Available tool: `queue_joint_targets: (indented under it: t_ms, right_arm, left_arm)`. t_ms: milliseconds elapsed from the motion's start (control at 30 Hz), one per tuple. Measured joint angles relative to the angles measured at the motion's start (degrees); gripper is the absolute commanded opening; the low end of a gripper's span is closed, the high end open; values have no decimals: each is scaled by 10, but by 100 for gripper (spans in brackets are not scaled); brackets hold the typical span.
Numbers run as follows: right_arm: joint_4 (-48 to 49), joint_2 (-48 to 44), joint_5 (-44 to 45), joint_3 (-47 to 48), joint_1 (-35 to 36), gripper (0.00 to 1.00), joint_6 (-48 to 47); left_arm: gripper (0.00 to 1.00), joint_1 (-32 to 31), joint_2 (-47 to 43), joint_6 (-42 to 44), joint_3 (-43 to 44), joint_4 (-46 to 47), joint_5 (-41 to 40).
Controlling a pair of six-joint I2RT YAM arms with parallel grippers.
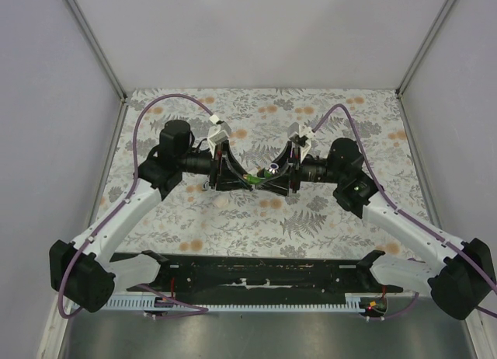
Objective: Install the water faucets
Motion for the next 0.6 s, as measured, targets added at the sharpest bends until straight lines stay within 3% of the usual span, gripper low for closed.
queue_joint_targets:
  t_ms: [100,333,467,600]
  right_arm:
    - [10,4,-9,0,0,0,9]
    - [25,1,5,0,-4,51,18]
    - [19,-8,29,-2,-3,64,21]
    - [16,-24,46,-16,-3,66,19]
  left_arm:
    - [2,-2,2,0,0,1,6]
    - [2,-2,-8,-43,-21,58,2]
    - [2,-6,-37,-106,-58,136,-35]
    - [2,-7,-62,-159,-73,182,-73]
